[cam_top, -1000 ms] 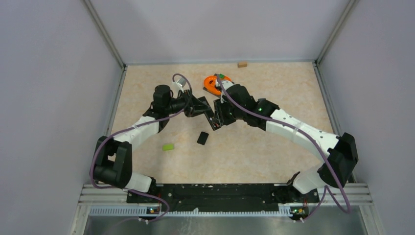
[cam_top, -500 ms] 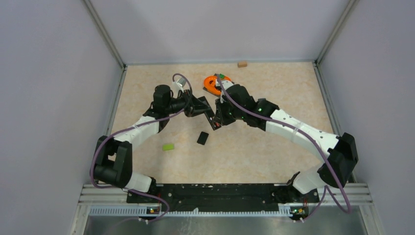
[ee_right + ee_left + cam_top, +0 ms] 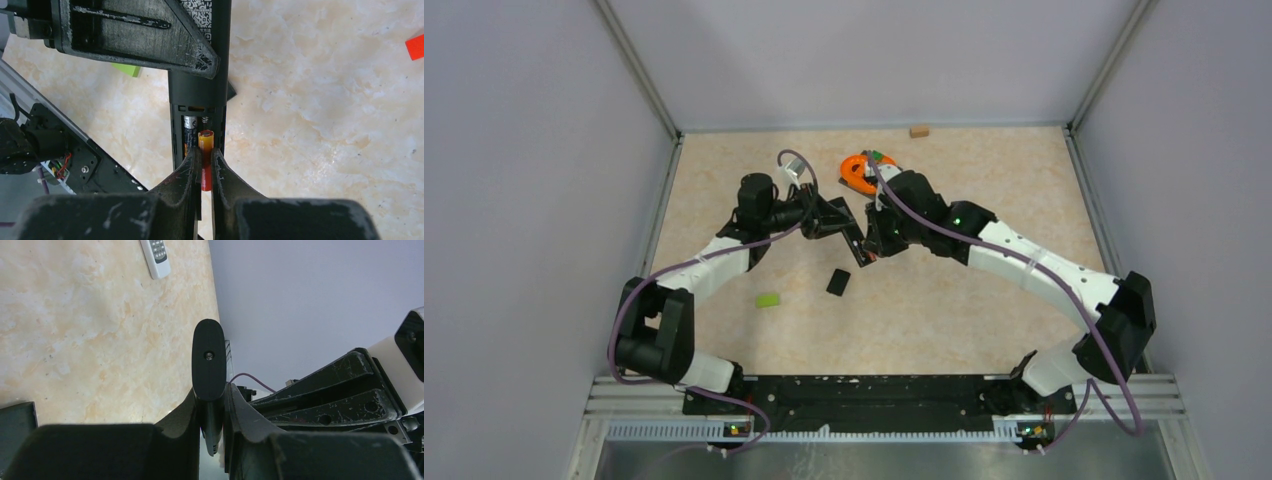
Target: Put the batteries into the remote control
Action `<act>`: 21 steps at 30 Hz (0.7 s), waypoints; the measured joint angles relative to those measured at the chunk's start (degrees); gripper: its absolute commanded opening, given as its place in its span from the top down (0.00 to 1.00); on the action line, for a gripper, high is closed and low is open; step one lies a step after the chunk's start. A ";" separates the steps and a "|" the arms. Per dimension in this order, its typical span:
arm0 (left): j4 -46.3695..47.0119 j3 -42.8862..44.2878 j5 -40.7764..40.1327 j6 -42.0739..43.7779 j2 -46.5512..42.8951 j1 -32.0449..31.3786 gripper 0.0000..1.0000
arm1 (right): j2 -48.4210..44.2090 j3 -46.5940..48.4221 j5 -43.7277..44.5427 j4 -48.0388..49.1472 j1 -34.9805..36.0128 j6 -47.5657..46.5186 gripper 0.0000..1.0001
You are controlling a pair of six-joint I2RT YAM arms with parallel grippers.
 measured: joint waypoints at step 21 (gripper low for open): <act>0.02 0.00 0.83 -0.70 0.13 0.04 1.00 | 0.87 0.13 -2.10 -1.53 -0.07 0.81 0.85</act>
